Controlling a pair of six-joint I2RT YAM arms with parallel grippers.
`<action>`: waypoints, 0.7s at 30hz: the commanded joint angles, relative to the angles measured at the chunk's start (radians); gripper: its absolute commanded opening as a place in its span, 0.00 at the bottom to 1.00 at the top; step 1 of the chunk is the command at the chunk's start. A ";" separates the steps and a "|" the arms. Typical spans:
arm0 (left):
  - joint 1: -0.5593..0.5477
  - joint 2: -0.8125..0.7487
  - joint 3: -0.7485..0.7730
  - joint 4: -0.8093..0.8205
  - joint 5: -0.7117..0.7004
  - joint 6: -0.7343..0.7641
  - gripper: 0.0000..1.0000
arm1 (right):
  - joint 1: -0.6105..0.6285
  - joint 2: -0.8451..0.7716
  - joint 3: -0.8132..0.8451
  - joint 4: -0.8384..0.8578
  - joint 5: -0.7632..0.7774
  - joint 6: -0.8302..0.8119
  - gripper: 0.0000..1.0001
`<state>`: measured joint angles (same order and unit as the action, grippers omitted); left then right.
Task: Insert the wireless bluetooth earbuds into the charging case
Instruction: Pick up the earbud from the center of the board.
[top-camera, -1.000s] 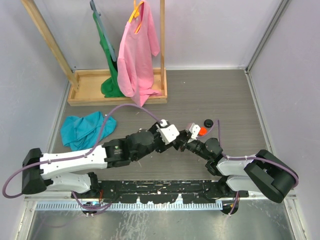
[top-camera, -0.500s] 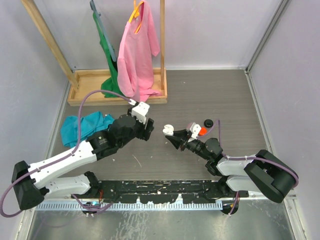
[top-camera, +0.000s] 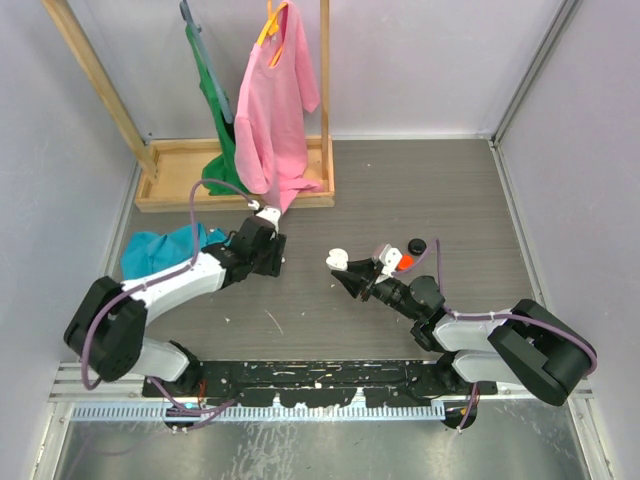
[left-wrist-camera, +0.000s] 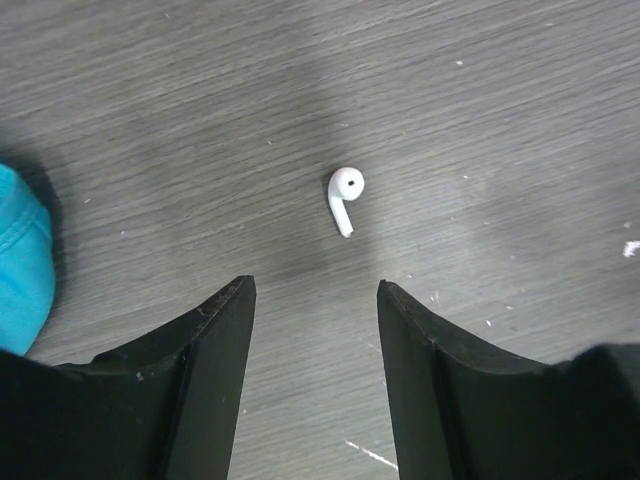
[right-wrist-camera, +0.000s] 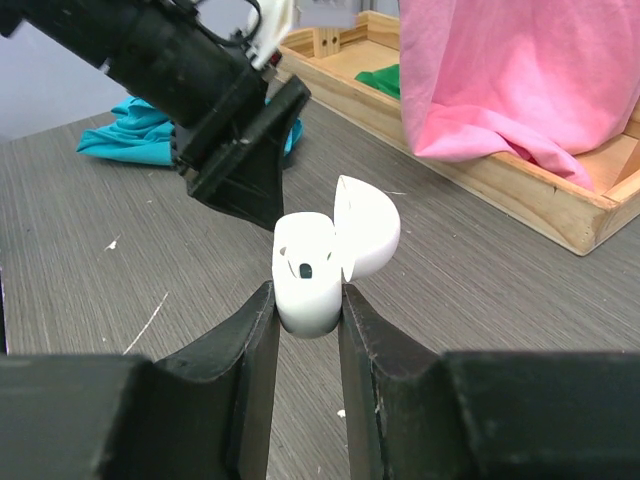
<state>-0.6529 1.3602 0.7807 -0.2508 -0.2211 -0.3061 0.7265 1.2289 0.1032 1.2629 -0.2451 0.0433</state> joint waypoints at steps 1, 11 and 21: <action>0.045 0.084 0.065 0.080 0.084 -0.019 0.53 | -0.001 -0.002 0.032 0.050 0.013 -0.008 0.01; 0.058 0.252 0.165 0.060 0.107 0.008 0.47 | -0.002 0.001 0.037 0.043 0.015 -0.010 0.01; 0.060 0.340 0.223 0.030 0.127 0.023 0.40 | -0.001 0.005 0.040 0.036 0.014 -0.010 0.01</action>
<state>-0.5999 1.6791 0.9558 -0.2291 -0.1078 -0.2985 0.7265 1.2312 0.1085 1.2472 -0.2443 0.0429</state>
